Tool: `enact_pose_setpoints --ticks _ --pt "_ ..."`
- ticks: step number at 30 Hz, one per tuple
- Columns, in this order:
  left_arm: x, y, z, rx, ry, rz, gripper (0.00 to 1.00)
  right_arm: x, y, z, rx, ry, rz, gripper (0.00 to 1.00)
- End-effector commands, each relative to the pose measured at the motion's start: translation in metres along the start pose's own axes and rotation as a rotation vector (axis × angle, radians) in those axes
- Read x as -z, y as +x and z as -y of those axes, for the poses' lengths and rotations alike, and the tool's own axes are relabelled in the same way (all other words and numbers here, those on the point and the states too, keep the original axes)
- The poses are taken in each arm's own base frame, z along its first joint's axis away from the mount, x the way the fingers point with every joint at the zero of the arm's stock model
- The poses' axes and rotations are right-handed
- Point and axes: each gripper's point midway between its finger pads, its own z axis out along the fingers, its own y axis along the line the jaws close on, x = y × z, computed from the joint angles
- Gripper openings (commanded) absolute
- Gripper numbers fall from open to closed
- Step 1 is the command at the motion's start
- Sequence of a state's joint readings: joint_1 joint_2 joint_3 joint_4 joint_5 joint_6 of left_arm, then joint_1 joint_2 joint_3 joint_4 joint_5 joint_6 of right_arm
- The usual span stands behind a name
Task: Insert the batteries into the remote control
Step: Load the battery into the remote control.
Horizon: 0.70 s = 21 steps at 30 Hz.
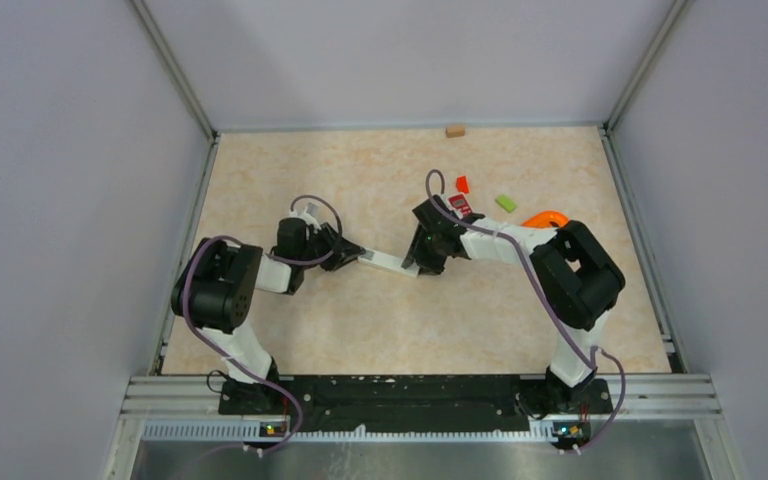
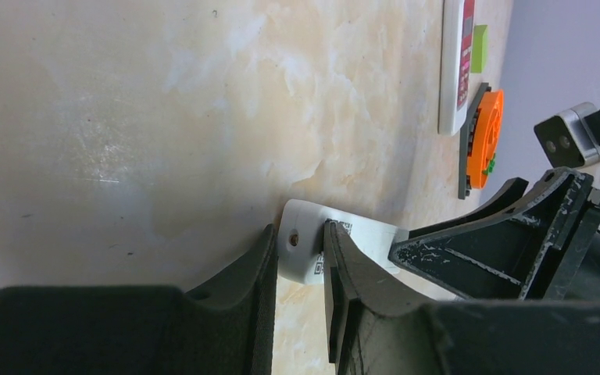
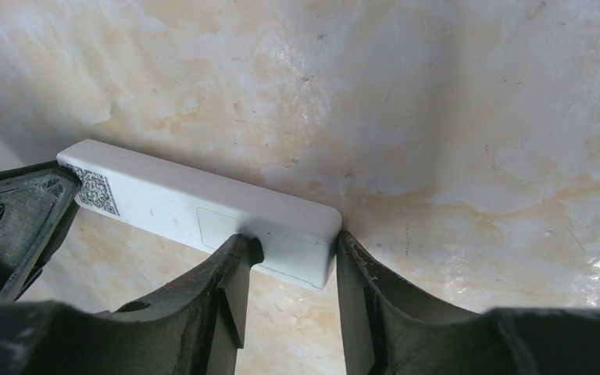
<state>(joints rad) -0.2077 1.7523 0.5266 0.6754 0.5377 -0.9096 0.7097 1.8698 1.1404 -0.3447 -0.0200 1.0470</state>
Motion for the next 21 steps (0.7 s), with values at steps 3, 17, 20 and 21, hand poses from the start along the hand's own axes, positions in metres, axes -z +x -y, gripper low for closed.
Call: enact_pose_setpoints --ticks 3,17,20,21 --pt "0.011 0.066 -0.015 0.057 -0.107 -0.228 0.24 -0.061 0.028 0.013 0.113 0.035 0.072 0.48" --pt "0.010 -0.020 0.028 -0.087 -0.157 -0.086 0.77 0.033 -0.027 -0.032 0.393 -0.173 0.292 0.78" --pt "0.017 -0.035 0.035 -0.108 -0.183 -0.046 0.90 0.050 -0.031 -0.044 0.494 -0.237 0.328 0.85" --pt "0.020 -0.041 0.036 -0.113 -0.197 -0.023 0.93 0.054 -0.033 -0.046 0.528 -0.245 0.340 0.85"
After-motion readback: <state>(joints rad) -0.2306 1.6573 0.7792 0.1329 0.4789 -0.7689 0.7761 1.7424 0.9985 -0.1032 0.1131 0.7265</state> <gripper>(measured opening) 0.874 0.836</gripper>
